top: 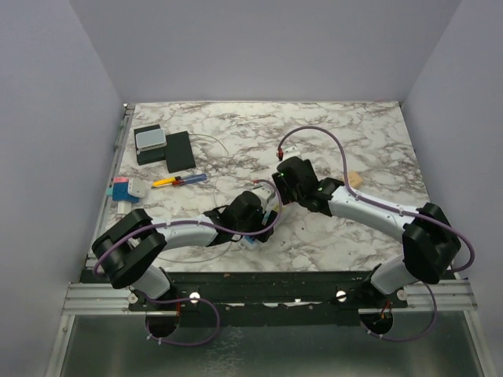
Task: Pull the plug off the socket
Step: Remove the plug from the socket.
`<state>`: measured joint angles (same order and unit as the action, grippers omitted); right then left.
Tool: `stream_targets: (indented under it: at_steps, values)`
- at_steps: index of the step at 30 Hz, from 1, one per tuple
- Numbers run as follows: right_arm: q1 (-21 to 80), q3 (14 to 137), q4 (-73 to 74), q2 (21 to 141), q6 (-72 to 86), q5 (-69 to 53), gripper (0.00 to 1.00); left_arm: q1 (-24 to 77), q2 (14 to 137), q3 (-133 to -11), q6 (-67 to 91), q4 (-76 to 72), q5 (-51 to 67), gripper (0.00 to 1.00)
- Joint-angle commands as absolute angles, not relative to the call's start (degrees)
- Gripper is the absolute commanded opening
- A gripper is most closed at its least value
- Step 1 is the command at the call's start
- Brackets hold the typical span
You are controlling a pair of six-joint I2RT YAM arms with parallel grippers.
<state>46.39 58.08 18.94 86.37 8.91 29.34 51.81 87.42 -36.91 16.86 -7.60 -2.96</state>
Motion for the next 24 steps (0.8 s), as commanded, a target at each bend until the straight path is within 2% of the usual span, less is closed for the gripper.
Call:
stream_targets:
  at_steps: [1,6,12,20,24]
  values:
    - [43.04,60.12,14.26,81.45,17.63,22.26,0.01,49.48,92.20,-33.77,24.02,2.29,-10.07,0.00]
    - [37.56,63.09,16.55,81.47,19.29,10.73,0.01,49.53,92.15,-33.83,24.04,2.29,-10.01,0.00]
    - [35.22,64.31,18.06,82.51,20.47,6.07,0.01,49.49,92.08,-33.72,24.08,2.28,-10.09,0.00]
    - [34.69,63.13,16.63,80.11,17.48,5.90,0.01,49.51,92.37,-33.90,23.98,2.25,-9.82,0.00]
    - [36.15,61.81,16.38,79.75,13.40,11.24,0.01,49.53,92.46,-33.94,23.99,2.31,-9.84,0.00]
